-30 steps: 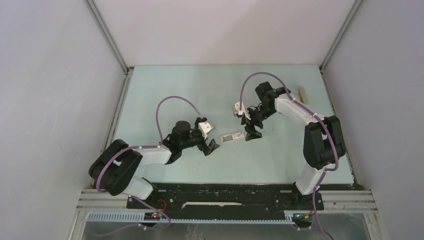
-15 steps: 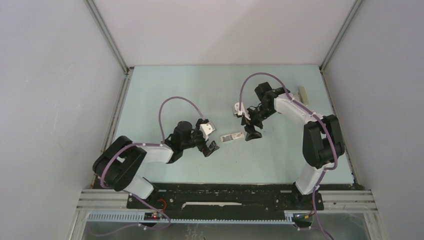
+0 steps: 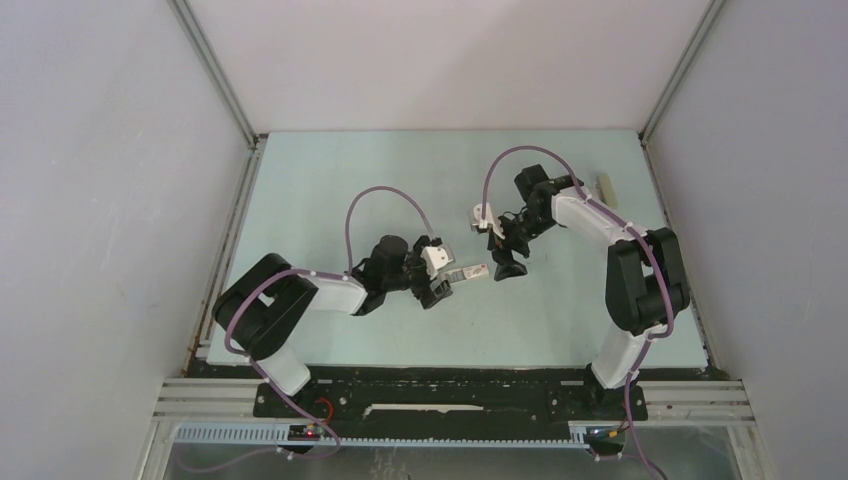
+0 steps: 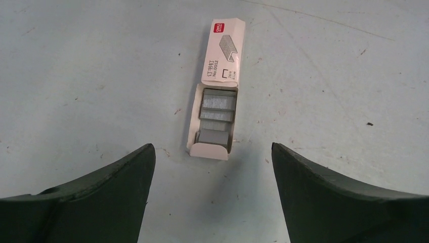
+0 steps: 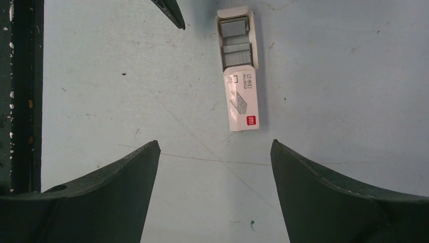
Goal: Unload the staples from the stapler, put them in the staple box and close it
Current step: Close the staple box at the center of the board.
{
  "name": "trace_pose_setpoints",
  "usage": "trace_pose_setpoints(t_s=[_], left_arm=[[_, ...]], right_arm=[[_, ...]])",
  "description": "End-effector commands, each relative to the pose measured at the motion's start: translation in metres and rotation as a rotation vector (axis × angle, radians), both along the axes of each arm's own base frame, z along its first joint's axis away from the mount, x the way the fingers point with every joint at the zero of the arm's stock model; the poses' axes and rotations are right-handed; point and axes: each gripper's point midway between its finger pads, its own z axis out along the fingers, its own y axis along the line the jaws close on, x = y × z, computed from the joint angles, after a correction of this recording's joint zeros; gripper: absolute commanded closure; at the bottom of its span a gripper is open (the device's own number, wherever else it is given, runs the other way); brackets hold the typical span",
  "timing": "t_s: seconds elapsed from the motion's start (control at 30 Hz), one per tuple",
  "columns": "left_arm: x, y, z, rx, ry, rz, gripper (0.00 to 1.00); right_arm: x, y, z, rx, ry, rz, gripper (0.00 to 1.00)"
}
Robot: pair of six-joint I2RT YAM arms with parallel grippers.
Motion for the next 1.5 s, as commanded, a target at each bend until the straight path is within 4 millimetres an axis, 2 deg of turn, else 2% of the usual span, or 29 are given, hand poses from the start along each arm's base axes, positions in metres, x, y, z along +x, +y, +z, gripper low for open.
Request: trace_pose_setpoints(t_s=[0.0, 0.3, 0.83, 1.27, 1.47], left_arm=[[0.015, -0.011, 0.01, 0.014, -0.072, -0.016, 0.11], [0.015, -0.018, -0.003, 0.07, -0.067, -0.014, 0.24], [0.01, -0.015, -0.01, 0.093, -0.084, -0.007, 0.28], [0.002, -0.015, -0.006, 0.071, -0.105, -0.038, 0.3], [-0.001, -0.015, -0.015, 0.076, -0.092, -0.047, 0.32]], right_arm=[[0.002, 0.0, 0.002, 0.012, 0.001, -0.013, 0.1], [0.002, -0.001, 0.002, 0.007, -0.004, -0.018, 0.11], [0.003, -0.004, 0.005, 0.01, -0.025, -0.014, 0.11], [0.006, -0.003, -0.005, -0.013, -0.083, 0.066, 0.11], [0.009, 0.0, -0.009, -0.023, -0.114, 0.098, 0.11]])
